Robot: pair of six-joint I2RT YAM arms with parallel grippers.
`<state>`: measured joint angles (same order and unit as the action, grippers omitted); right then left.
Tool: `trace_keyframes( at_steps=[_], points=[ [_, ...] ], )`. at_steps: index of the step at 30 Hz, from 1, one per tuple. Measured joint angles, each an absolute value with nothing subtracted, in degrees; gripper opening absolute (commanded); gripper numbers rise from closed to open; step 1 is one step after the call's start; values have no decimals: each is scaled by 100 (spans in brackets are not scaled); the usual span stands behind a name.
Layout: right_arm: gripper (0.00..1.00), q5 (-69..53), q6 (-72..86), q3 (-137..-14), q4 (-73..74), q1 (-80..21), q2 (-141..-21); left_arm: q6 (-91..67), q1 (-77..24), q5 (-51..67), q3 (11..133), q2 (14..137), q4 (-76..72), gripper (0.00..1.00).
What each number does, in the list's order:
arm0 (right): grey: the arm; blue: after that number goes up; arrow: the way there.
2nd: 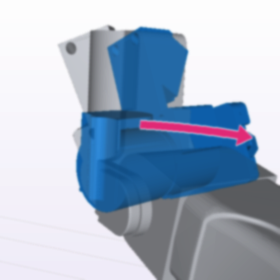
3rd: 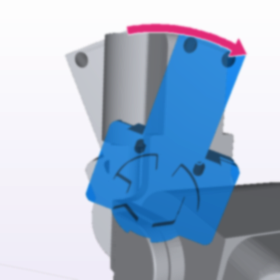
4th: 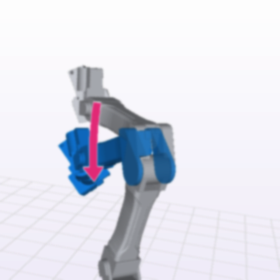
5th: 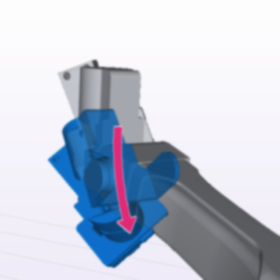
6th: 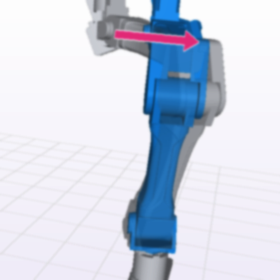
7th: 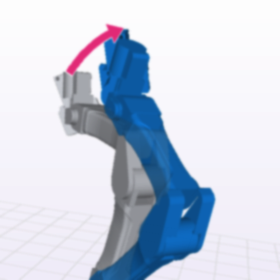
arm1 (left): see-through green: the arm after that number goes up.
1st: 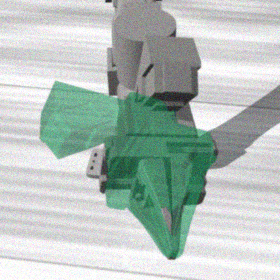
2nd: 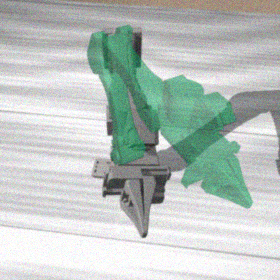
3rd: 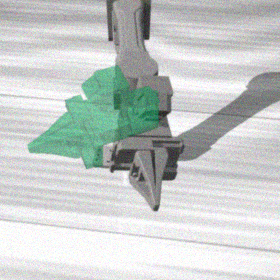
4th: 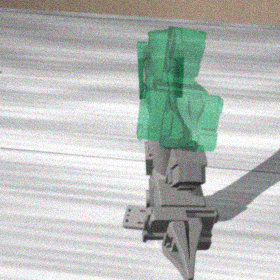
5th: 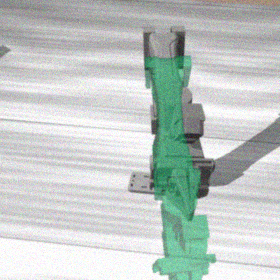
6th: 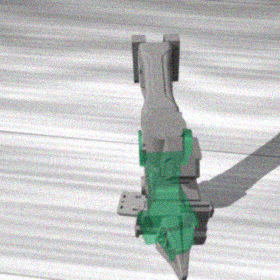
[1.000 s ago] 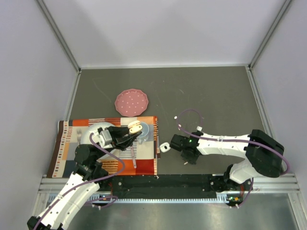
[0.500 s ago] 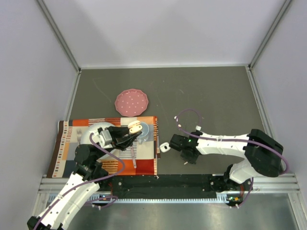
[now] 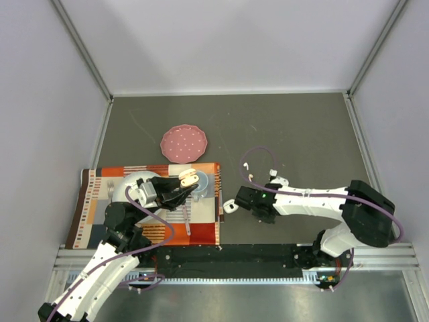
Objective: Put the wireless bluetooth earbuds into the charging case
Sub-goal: Pick up the right earbud from the center of the board, then place the right earbud at the center of the board.
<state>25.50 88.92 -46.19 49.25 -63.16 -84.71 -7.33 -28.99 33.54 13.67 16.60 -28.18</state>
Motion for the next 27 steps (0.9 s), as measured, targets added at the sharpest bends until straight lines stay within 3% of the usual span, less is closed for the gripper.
trace_keyframes(
  at_steps=[19, 27],
  points=[
    [0, 5245, 7443, -5000, 5188, -6790, -6989, -740, -2899, 3376, 1369, 1715, -2689, 0],
    [1, 4399, 7262, -4934, 5013, -6812, -7415, -738, -2899, 3371, 1372, 1671, -2497, 0]
  ],
)
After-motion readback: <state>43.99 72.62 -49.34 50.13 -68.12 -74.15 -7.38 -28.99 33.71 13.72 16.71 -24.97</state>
